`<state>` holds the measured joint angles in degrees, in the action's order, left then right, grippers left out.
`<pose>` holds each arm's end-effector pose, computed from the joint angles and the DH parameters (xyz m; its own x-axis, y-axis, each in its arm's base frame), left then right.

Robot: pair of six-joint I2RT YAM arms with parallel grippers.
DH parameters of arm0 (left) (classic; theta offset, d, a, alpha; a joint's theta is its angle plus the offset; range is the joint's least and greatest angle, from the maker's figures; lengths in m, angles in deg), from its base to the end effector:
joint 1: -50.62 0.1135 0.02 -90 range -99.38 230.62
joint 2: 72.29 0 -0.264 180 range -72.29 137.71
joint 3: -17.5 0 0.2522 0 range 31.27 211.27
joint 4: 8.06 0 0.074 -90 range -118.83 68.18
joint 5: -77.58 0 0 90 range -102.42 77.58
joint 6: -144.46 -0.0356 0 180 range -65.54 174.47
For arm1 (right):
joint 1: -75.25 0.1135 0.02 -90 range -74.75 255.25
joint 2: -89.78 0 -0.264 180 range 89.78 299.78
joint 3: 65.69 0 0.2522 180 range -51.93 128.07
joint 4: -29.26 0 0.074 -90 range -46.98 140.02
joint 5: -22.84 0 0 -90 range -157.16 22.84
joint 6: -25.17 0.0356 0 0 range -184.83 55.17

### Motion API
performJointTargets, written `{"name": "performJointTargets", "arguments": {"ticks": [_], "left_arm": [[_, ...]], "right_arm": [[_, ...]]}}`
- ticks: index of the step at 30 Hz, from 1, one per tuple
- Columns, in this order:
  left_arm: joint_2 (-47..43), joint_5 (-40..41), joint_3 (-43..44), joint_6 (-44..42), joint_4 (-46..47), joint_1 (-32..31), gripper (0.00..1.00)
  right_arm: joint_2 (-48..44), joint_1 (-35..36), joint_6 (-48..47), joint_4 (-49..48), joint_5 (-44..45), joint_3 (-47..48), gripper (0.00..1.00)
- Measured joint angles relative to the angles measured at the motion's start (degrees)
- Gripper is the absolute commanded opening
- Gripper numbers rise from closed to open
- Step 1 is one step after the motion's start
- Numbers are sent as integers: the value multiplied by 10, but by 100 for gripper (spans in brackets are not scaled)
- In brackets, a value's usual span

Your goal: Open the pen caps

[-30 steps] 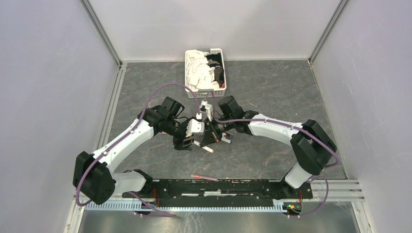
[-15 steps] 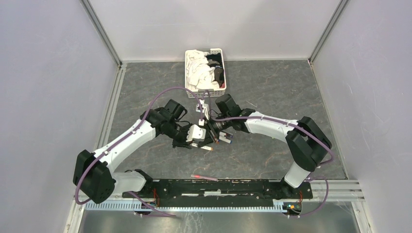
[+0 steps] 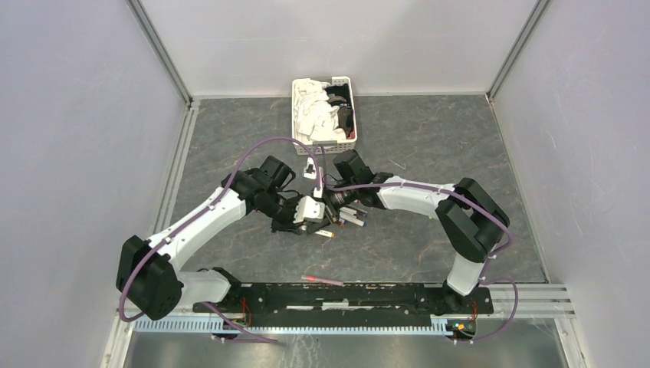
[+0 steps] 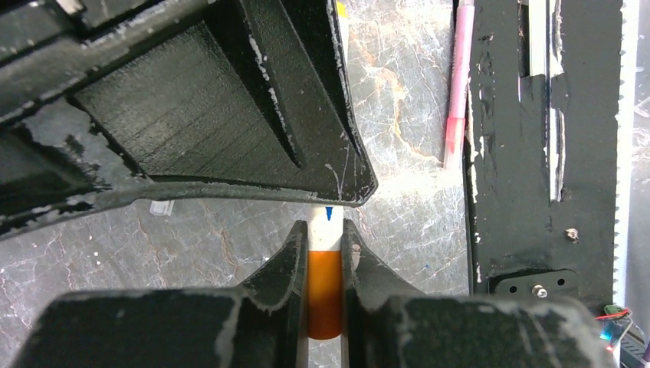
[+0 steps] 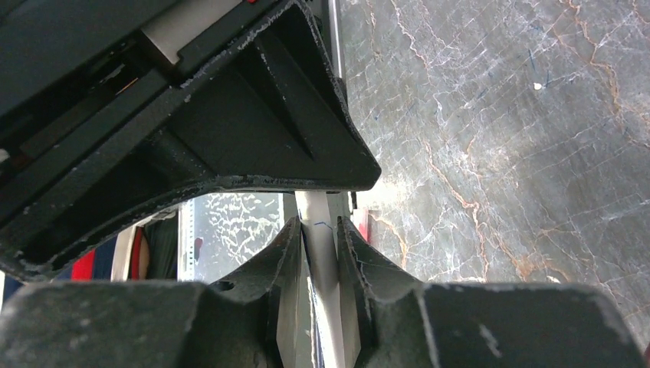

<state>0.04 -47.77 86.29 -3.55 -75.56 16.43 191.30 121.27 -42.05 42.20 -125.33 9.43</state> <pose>0.1746 -0.1435 0.2520 0.1062 0.7642 -0.6362 0.9887 -0.1493 -0.0143 0.2354 0.2875 0.2012 -0.7295 -0.4619 -0.5045 -0.6002 0.0783 0.7960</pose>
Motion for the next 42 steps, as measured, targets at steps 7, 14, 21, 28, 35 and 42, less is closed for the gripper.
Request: {"name": "performJointTargets", "arguments": {"ticks": [7,14,21,28,35,42], "left_arm": [[0,5,5,0,-10,0,2],[0,15,8,-16,-1,-3,2],[37,-11,68,-87,16,35,2],[60,-23,86,-137,11,70,2],[59,-33,83,-137,6,70,2],[23,-9,83,-99,-22,49,2]], "right_arm": [[4,0,25,-44,-14,-13,0],[-24,-12,-13,-42,-2,-38,0],[-111,-55,-85,-45,65,-76,0],[-145,-71,-126,-43,106,-102,0],[-147,-71,-119,-43,98,-106,35],[-89,-45,-48,-15,58,-89,40]]}}
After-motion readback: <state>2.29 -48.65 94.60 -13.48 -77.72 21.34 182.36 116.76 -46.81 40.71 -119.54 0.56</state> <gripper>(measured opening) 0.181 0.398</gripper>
